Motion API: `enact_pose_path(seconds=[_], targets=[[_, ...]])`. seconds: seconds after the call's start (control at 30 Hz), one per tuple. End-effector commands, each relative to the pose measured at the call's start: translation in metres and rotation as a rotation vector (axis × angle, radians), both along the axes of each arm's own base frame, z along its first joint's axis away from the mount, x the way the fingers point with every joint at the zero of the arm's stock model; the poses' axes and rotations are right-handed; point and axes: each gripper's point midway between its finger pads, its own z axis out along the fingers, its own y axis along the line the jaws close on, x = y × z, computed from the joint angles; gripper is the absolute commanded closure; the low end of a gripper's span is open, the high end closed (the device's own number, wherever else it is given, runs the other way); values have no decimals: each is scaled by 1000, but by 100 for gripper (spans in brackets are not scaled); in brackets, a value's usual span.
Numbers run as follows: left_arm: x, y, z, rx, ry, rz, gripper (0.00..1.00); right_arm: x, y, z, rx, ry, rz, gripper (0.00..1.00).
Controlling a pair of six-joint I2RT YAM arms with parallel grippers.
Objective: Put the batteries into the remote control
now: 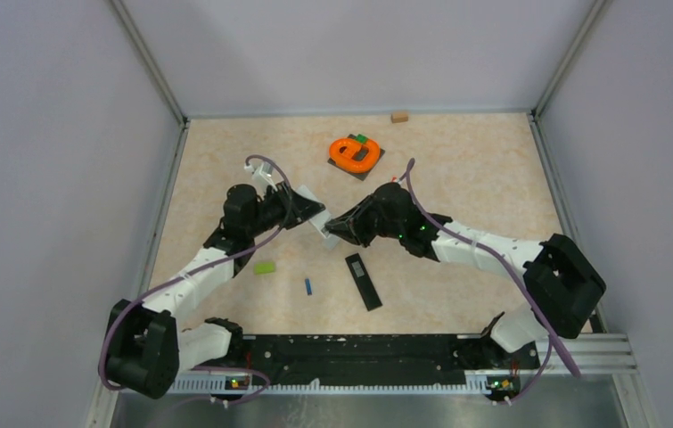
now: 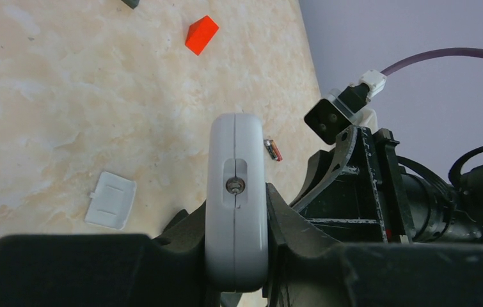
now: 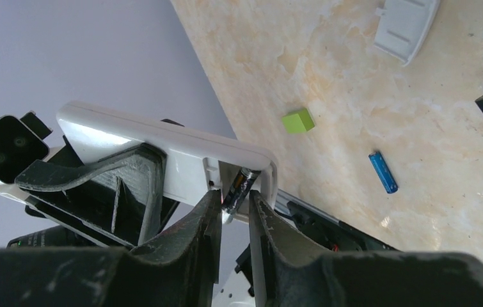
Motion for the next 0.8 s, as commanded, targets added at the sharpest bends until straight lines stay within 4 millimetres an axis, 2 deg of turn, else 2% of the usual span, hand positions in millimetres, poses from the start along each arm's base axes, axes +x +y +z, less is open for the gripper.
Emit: enact_pose_path(seconds=[0.0,0.1,0.37,0.77], targets=[[4,-11,43,-81,-81,-37,100,5,0,-7,9,11,-8,76],[6,-10,41,-68,-76,-27,100,4,-2,-6,5,5,-7,76],[13,-8,39,-25,-59,-6,100,-3,-17,-4,-12,-15,-12,66],[22,-6,31,9,-53,13,100,-3,-25,9,-18,-64,-8,64]])
